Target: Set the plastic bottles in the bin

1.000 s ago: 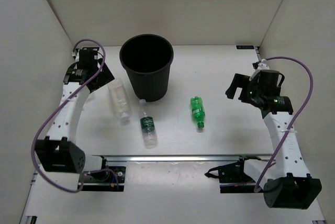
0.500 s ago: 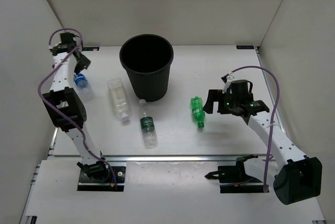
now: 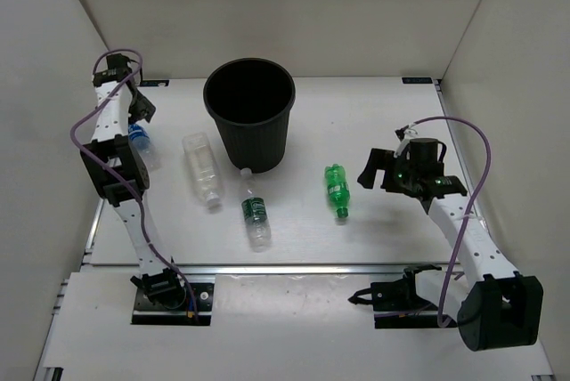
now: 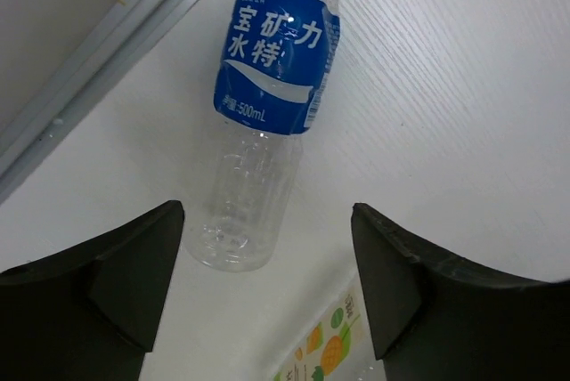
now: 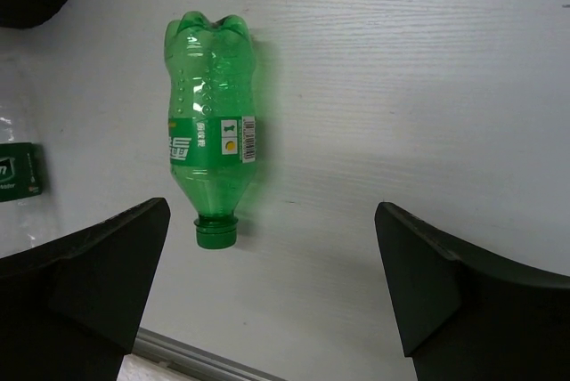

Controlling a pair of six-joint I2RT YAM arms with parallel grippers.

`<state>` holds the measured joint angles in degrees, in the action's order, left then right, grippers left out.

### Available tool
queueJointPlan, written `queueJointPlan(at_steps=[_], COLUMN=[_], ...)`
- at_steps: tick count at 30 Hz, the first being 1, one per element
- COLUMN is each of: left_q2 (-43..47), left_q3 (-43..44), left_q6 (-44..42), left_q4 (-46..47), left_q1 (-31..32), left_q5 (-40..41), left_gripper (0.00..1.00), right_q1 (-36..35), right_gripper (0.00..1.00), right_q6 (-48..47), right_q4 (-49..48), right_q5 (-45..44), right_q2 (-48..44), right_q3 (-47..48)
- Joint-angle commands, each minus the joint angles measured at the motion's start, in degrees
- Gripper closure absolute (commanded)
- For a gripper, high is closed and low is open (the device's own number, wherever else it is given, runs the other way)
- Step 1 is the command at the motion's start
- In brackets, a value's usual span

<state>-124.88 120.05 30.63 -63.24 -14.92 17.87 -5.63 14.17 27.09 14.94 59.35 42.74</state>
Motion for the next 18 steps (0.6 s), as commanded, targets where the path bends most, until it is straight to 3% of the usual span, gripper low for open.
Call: queueJointPlan(at_steps=[1, 3, 4, 5, 7, 12, 18], left_q2=[0.5, -1.0, -1.2, -0.8, 2.5, 9.8, 6.6], left_q3=[4.2, 5.8, 7.3, 7.5, 2.5, -6.0, -10.8], left_q6=[-1.8, -3.1, -2.3, -0.9, -0.4, 3.2, 4.4], left_q4=[-3.0, -7.0, -8.4, -10.7, -9.4, -6.2, -8.8], left_q1=[-0.2, -1.4, -1.2, -1.2, 1.5, 3.0, 0.7], left_q5=[-1.2, -4.1, -4.8, -6.3, -5.1, -3.4, 0.1], left_gripper=[0.16, 0.29, 0.3, 0.26, 0.02, 0.01, 0.03], right_q1=[2.0, 4.3, 4.9, 5.5, 7.6, 8.3, 9.1], right_gripper=[0.01, 0.01, 0.01, 0.01, 0.01, 0.01, 0.01], right_q6=[0.0, -0.4, -0.6, -0.8, -0.6, -1.9, -1.8], right_q4=[-2.8, -2.7, -2.5, -2.3, -3.3, -3.8, -5.1], right_q5=[0.5, 0.4, 0.9, 1.1, 1.6, 1.2, 3.4], right_q2=[-2.7, -3.3, -4.1, -4.9, -6.2, -6.5, -5.7], right_q3=[-0.5, -0.3, -0.3, -0.5, -0.7, -1.8, -3.3])
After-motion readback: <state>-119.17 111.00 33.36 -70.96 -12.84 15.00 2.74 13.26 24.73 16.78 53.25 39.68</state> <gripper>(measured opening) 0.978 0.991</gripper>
